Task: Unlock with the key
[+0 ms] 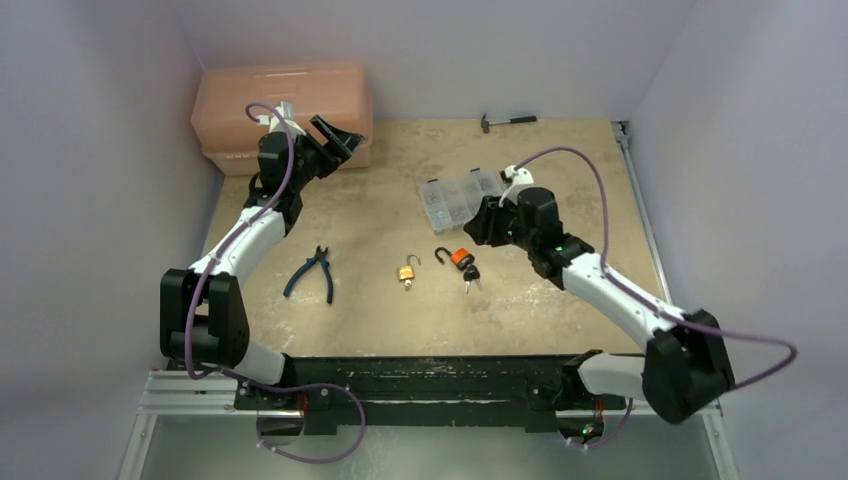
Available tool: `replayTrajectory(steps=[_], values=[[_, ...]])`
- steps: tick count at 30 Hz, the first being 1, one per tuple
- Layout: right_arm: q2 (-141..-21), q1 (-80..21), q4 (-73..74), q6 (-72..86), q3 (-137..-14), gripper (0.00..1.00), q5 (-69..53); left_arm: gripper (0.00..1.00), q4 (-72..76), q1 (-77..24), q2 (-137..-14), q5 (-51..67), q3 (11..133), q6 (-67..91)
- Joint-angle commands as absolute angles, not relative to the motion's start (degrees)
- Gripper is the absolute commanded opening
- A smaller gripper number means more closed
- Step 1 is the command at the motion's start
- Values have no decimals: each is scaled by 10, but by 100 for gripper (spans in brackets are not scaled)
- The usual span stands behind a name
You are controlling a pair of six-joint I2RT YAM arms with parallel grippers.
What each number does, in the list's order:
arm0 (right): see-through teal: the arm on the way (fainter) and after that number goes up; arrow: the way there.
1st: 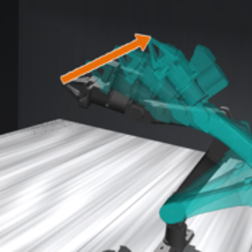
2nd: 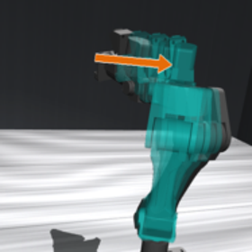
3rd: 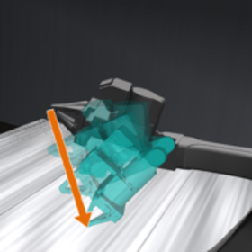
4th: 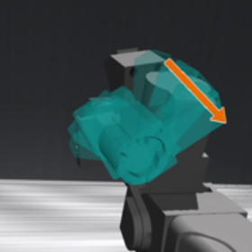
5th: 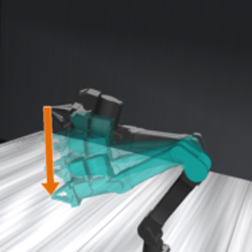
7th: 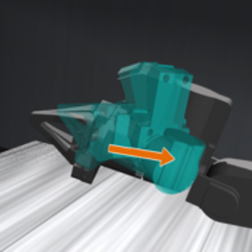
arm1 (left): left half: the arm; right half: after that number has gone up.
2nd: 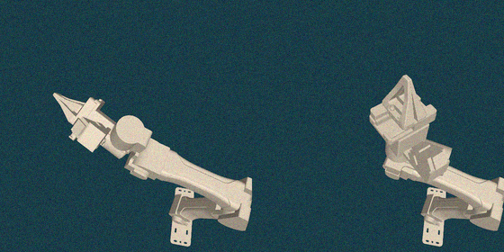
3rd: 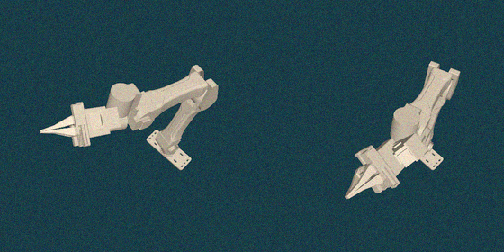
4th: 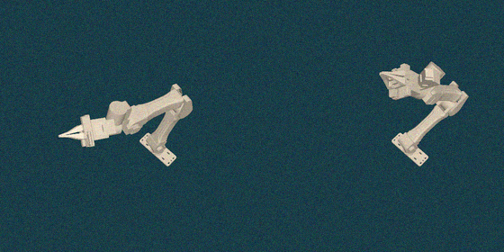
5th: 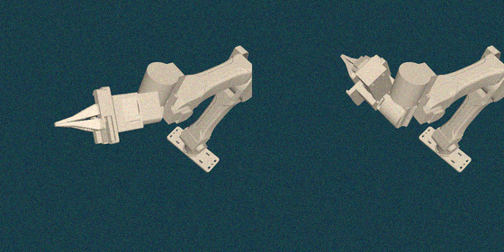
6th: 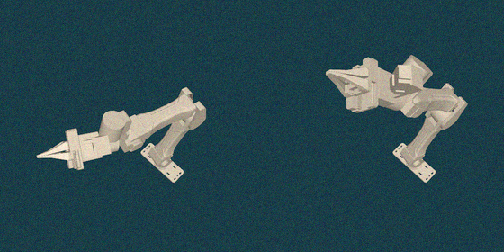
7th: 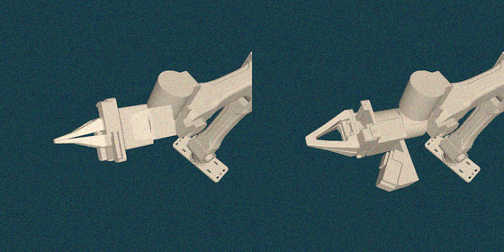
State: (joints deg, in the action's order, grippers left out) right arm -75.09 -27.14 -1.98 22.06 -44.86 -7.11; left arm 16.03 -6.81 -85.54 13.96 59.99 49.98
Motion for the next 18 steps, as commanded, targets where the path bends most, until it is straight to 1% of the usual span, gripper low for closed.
replayTrajectory(steps=[1, 4, 8, 11, 14, 16, 18], values=[[-637, -276, 31, 222, -468, 48, -52, 79, 176, -66, -838, 139, 614, 489], [-569, -276, 77, 222, -491, 53, -26, 78, 177, -67, -831, 136, 614, 486], [-480, -276, 123, 222, -509, 70, 17, 78, 178, -69, -819, 129, 615, 475], [-425, -276, 146, 229, -516, 79, 28, 78, 178, -74, -808, 124, 616, 462], [-376, -276, 163, 238, -521, 91, 28, 77, 172, -92, -796, 114, 621, 437], [-355, -276, 178, 241, -526, 95, 28, 77, 162, -109, -788, 101, 626, 414], [-337, -275, 193, 243, -530, 95, 30, 77, 153, -132, -779, 82, 631, 394]])
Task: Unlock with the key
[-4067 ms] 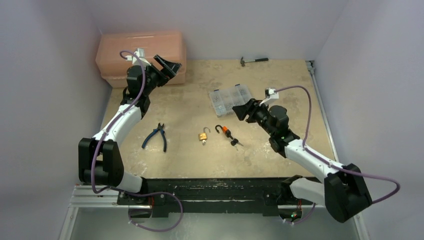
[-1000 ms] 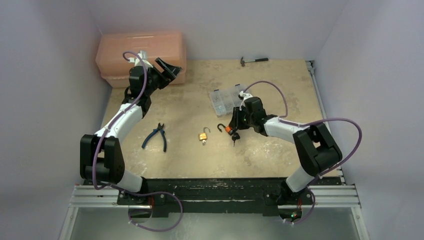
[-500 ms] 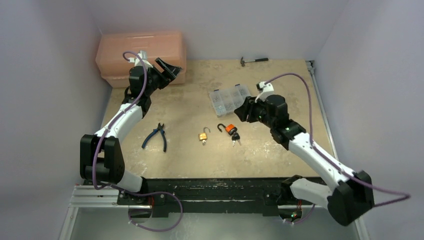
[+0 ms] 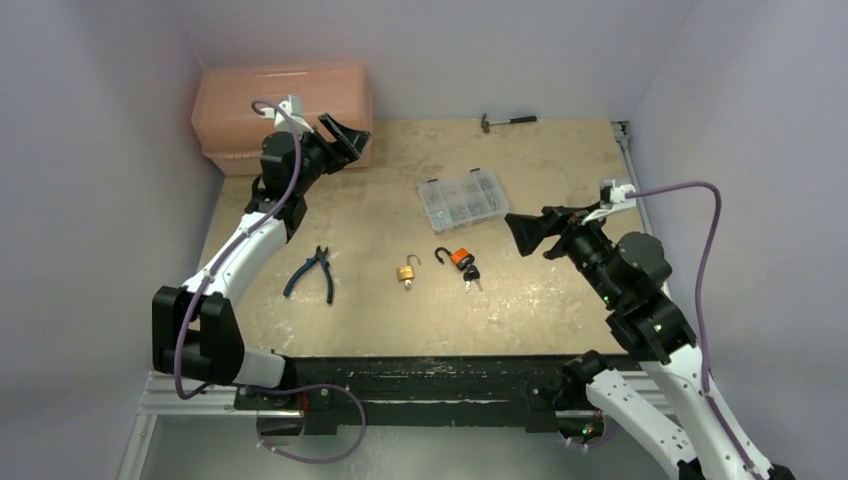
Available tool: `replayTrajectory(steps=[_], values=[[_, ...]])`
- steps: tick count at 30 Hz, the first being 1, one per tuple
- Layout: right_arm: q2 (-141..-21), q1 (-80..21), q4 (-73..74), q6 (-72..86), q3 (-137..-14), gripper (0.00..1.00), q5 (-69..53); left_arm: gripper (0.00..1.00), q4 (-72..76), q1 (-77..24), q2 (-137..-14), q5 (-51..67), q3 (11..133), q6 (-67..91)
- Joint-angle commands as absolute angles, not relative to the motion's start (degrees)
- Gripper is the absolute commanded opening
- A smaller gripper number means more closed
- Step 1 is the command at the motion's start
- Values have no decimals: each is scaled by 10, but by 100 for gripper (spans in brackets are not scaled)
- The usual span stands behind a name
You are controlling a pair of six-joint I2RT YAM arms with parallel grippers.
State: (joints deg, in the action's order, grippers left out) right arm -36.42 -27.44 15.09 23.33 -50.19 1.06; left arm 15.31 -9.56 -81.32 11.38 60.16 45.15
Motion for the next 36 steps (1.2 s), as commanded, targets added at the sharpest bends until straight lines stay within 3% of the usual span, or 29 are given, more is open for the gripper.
replayTrajectory(steps=[1, 13, 22, 28, 31, 33, 36], values=[[-328, -276, 198, 245, -529, 95, 33, 77, 148, -143, -775, 73, 634, 380], [-210, -276, 219, 263, -490, 95, 92, 75, 81, -290, -724, -98, 654, 263], [-168, -276, 212, 274, -464, 96, 97, 75, 10, -295, -698, -99, 643, 267], [-158, -276, 214, 291, -444, 98, 73, 76, -11, -296, -637, -148, 550, 194], [-140, -276, 206, 307, -411, 99, 59, 83, 45, -299, -614, -143, 505, 163], [-123, -276, 193, 320, -383, 99, 49, 92, 22, -298, -616, -145, 522, 151], [-113, -276, 196, 335, -358, 99, 44, 94, -48, -298, -646, -180, 556, 154]])
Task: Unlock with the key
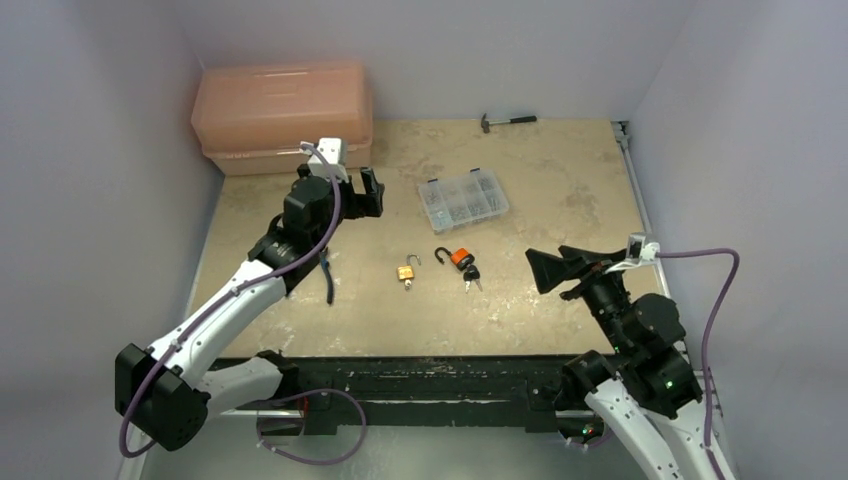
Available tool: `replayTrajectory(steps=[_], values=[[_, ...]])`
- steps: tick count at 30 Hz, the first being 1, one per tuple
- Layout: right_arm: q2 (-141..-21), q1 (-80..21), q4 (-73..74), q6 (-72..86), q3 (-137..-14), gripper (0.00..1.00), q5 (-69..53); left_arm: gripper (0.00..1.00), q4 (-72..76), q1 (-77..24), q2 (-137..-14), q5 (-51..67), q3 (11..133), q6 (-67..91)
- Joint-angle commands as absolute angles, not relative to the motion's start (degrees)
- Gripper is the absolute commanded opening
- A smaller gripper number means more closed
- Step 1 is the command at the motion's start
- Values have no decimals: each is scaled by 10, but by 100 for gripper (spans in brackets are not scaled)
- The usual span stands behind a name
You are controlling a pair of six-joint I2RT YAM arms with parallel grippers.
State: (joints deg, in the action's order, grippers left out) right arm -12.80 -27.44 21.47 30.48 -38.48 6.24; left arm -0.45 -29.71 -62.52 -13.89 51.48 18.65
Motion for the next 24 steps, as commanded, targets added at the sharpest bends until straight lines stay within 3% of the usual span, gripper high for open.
replayTrajectory(steps=[1, 11, 24], values=[[-114, -276, 201, 337, -354, 99, 46, 94, -73, -298, -659, -185, 570, 159], [-166, -276, 220, 352, -347, 99, 40, 90, -112, -298, -683, -171, 600, 160], [-218, -275, 109, 374, -297, 99, -69, 90, -81, -298, -651, -139, 579, 143]])
